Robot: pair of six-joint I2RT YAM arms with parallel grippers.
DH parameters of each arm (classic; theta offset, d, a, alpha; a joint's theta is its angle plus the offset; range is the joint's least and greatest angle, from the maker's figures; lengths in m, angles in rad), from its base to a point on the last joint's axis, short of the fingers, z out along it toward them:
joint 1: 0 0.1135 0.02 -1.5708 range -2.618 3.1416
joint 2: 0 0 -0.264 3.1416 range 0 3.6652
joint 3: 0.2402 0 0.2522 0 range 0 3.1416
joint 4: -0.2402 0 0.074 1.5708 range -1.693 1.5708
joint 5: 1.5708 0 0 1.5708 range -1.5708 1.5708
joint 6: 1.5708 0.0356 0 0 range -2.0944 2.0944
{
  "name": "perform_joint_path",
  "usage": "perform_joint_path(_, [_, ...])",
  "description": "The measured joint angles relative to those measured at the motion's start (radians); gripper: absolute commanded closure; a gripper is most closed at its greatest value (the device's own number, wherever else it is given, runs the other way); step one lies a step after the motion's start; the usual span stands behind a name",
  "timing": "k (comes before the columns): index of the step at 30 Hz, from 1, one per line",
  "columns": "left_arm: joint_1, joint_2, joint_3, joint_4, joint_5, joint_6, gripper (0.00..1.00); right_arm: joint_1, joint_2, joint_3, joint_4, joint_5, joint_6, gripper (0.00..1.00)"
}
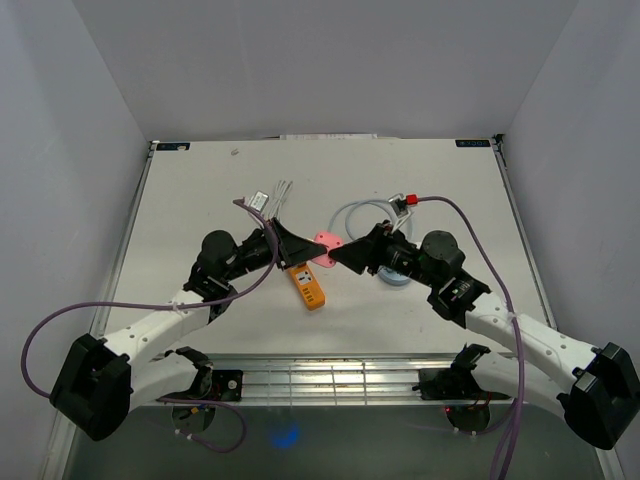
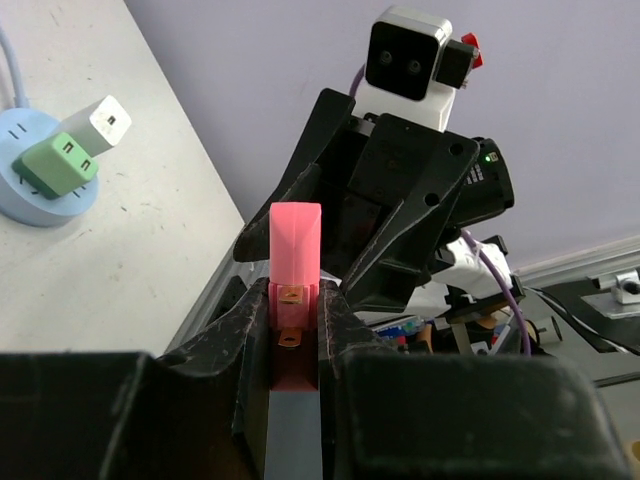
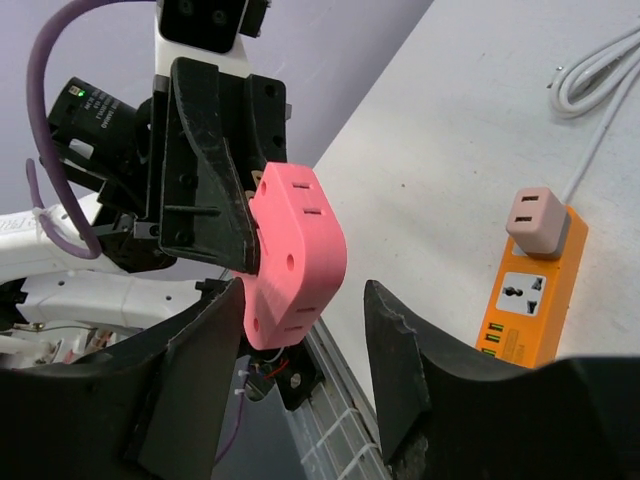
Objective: Insert the plug
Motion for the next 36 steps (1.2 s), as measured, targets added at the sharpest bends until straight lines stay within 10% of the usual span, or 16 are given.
perform_joint_path(19, [0.012, 0.020, -0.037, 0.171, 0.031, -0.085, 1.00, -0.020, 0.067, -0.028, 0.241, -0.051, 0.139, 0.85])
perform_joint_path(20, [0.013, 0.022, -0.038, 0.176, 0.032, -0.085, 0.91, -0.021, 0.069, -0.030, 0.245, -0.052, 0.142, 0.87])
perform_joint_path(21, [0.014, 0.024, -0.039, 0.179, 0.033, -0.084, 0.61, -0.022, 0.070, -0.030, 0.246, -0.055, 0.147, 0.92])
perform_joint_path(24, [0.014, 0.021, -0.039, 0.149, 0.032, -0.068, 0.31, -0.017, 0.067, -0.030, 0.246, -0.067, 0.148, 0.92])
perform_joint_path(28, [0.014, -0.017, -0.039, 0.016, 0.000, -0.016, 0.11, -0.009, 0.047, -0.029, 0.187, -0.078, 0.126, 0.92])
perform_joint_path(36, [0.078, -0.122, -0.032, -0.198, -0.052, 0.078, 0.09, -0.019, 0.014, 0.035, -0.002, -0.085, 0.074, 0.92])
